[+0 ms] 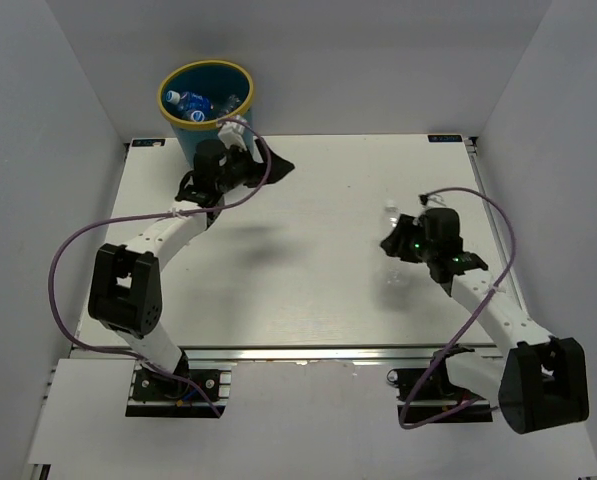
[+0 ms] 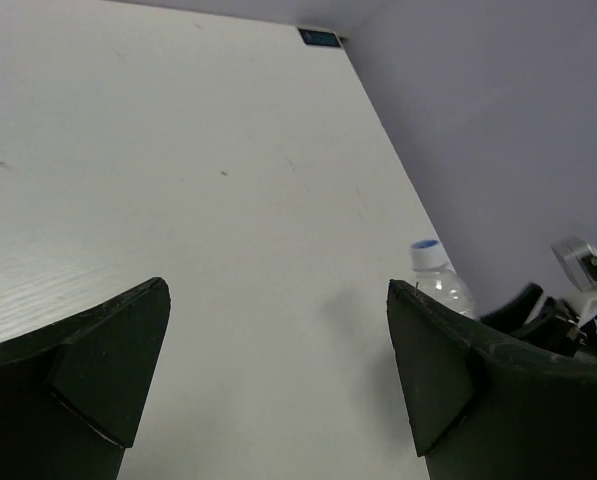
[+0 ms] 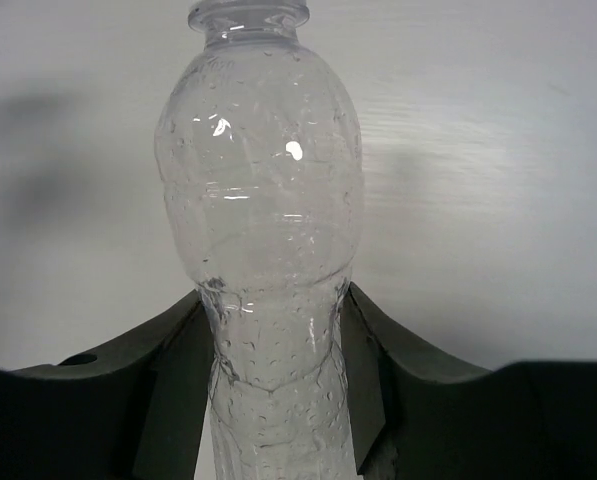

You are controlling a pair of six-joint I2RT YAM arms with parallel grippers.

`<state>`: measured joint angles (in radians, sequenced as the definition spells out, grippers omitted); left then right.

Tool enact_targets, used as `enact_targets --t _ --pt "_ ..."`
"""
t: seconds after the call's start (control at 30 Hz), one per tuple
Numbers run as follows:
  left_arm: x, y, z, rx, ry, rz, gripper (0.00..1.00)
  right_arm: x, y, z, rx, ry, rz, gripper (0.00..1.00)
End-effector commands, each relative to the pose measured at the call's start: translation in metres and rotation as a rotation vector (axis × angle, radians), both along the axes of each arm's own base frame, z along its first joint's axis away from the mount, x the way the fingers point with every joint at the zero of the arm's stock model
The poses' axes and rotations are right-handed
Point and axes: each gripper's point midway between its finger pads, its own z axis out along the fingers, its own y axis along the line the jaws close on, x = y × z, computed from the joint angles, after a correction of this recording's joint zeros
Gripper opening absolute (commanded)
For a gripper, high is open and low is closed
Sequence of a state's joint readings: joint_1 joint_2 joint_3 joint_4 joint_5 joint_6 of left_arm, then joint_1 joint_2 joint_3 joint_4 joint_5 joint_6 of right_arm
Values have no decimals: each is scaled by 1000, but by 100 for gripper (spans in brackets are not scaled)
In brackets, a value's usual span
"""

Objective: Put the plastic bottles in the bin

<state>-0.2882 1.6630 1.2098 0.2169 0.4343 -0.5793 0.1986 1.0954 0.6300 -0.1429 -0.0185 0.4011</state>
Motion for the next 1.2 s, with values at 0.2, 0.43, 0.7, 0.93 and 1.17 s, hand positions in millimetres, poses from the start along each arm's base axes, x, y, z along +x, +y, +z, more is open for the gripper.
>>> enact_targets --t 0.2,0.43,0.7,0.93,1.17 --pt "-49 -81 5 -84 6 -244 98 -5 171 87 149 -292 763 25" --pt "-47 -83 -14 -43 55 -196 96 -1 209 102 190 -337 800 24" --pt "-49 -78 -11 -34 48 -171 51 21 206 102 186 -324 647 25" --pt "-47 -72 -14 2 42 -126 31 31 203 98 190 -316 572 27" --pt "-46 -70 -15 -20 41 -102 0 30 215 97 244 -287 601 48"
